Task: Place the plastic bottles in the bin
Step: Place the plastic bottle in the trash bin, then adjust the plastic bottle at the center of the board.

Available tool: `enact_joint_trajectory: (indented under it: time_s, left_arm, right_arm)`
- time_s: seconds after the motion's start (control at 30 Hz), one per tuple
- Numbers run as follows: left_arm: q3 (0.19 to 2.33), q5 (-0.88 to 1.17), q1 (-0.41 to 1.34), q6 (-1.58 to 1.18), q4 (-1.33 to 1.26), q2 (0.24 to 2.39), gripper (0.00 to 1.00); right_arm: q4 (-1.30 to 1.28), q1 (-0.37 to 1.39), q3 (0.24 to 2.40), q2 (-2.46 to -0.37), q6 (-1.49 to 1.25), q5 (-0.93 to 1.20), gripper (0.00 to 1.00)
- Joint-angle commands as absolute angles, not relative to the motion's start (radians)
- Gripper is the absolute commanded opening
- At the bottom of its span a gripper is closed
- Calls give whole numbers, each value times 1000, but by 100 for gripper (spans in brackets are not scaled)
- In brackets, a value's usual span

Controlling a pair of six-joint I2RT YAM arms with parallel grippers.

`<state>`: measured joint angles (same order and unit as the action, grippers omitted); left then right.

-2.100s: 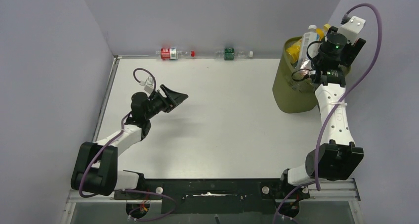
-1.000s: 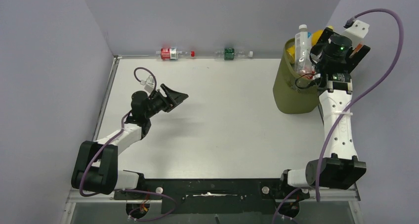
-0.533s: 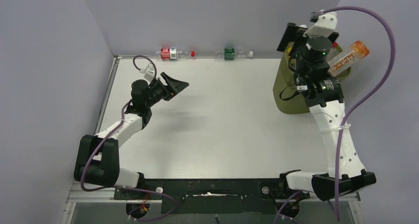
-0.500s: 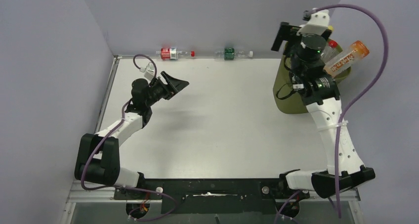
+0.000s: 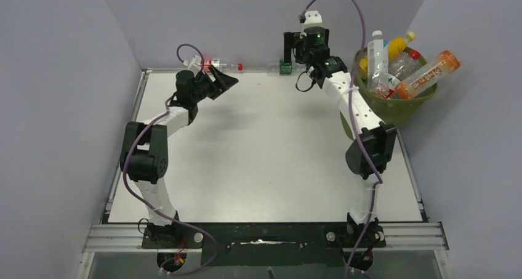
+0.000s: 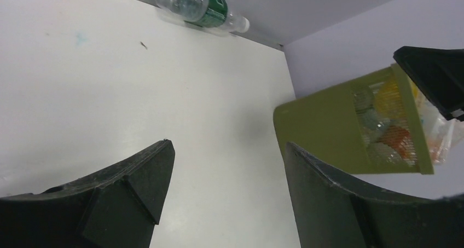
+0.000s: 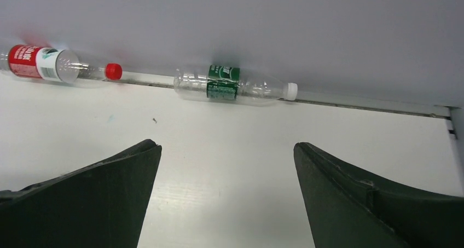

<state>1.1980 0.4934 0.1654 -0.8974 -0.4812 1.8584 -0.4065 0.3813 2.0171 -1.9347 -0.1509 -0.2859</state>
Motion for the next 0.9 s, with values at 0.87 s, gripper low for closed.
enact_joint_trajectory:
  time_s: [0.87]
  left_arm:
    - [2078, 555, -98, -749, -525, 2619, 86]
  right_arm:
    - [157, 6, 2371, -2702, -601, 162, 98]
